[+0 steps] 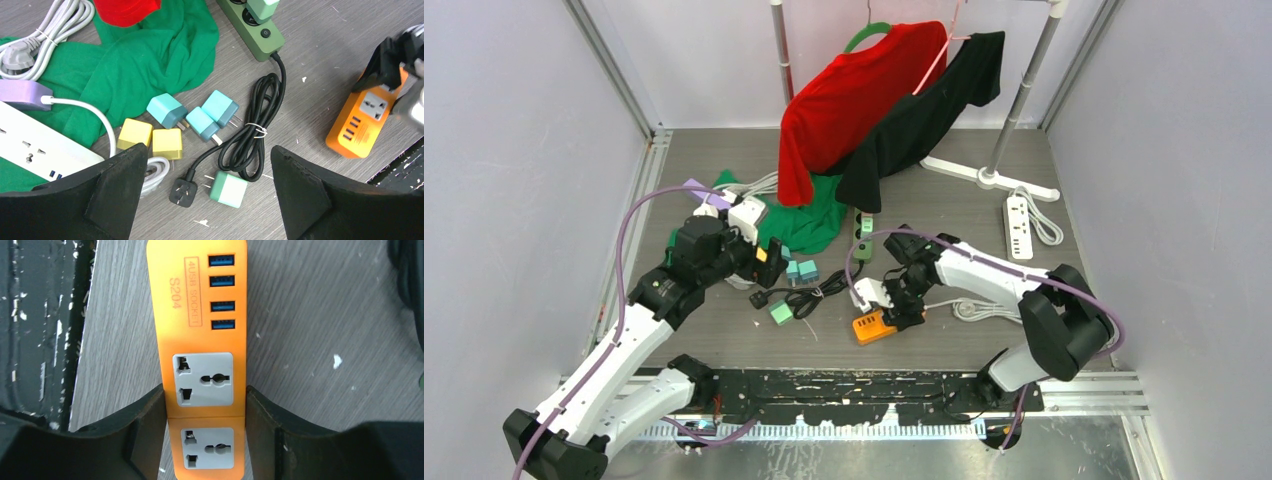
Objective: Pull the plug off the socket
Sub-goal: Pick up the socket from the center of the board, then place the socket at the center of the board.
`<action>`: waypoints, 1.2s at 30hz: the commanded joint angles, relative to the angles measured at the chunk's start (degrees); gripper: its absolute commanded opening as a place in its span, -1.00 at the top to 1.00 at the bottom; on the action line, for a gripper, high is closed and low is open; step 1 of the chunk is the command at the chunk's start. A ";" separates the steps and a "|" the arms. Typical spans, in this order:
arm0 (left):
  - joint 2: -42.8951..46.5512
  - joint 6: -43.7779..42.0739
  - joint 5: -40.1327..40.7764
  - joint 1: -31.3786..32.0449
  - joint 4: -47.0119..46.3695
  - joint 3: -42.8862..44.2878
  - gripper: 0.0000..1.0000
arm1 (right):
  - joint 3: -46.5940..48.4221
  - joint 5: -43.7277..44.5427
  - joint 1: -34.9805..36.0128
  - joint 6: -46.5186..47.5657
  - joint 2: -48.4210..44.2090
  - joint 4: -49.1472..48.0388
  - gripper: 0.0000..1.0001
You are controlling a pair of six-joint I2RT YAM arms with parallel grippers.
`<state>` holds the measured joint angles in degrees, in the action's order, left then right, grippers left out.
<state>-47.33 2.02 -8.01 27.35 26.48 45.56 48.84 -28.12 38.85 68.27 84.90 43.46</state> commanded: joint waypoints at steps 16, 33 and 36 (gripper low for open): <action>1.79 -0.79 -1.37 0.07 -2.57 -0.13 -0.83 | 6.18 0.24 -33.81 -31.67 -12.19 -9.49 0.83; 3.30 -0.44 -2.27 0.08 -3.09 -0.48 -0.83 | -2.55 45.70 -38.01 -67.34 -0.98 -49.34 0.71; 3.32 -0.28 -2.48 0.07 -3.19 -0.54 -0.83 | -2.17 45.70 -38.44 -67.30 0.90 -49.27 0.64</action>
<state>-45.08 2.07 -9.13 27.35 26.39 45.08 44.27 12.58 0.97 4.10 84.44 0.16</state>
